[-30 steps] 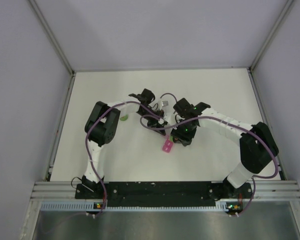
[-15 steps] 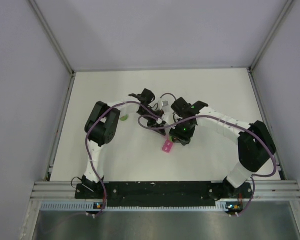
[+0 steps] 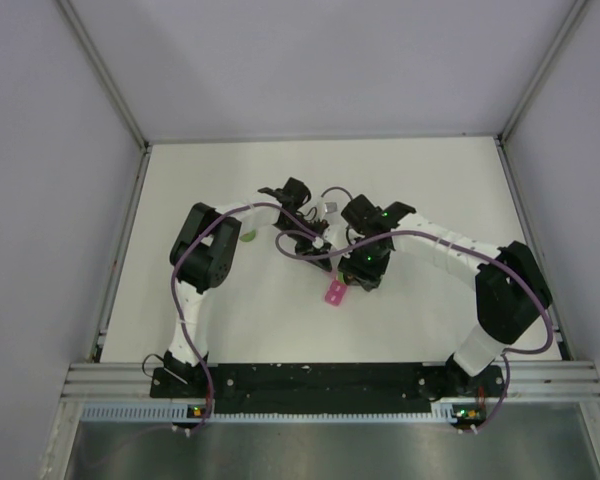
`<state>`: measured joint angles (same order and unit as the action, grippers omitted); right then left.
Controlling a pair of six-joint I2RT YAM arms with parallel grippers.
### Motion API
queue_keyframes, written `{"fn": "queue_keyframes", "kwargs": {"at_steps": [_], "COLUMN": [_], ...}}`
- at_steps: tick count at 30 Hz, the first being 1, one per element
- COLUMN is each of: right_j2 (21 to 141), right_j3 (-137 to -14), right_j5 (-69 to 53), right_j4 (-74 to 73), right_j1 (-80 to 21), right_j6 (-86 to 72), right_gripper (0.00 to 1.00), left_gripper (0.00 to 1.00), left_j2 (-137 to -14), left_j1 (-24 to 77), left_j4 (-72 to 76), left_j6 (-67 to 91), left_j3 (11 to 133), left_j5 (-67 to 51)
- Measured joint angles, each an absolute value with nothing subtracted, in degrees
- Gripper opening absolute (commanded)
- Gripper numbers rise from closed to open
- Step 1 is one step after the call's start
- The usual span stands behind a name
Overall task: Sort the pills into containers
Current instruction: Pour the pill into the pill container.
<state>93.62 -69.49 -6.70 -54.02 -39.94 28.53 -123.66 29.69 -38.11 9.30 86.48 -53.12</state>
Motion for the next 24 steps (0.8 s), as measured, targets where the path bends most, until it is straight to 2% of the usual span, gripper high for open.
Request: {"fn": "queue_keyframes", "kwargs": {"at_steps": [24], "right_j2": [89.73], "right_j3": [-62.61], "right_j5": [-6.59], "right_j4": [-47.46], "right_j1": [-40.03], "right_j6": [27.62], "right_gripper": [0.0], "left_gripper": [0.0], "left_j2": [-123.66], "left_j1": [29.74], "left_j4": [-38.15], "left_j6": [9.06], "left_j3": [86.48], "left_j5": [-53.32]}}
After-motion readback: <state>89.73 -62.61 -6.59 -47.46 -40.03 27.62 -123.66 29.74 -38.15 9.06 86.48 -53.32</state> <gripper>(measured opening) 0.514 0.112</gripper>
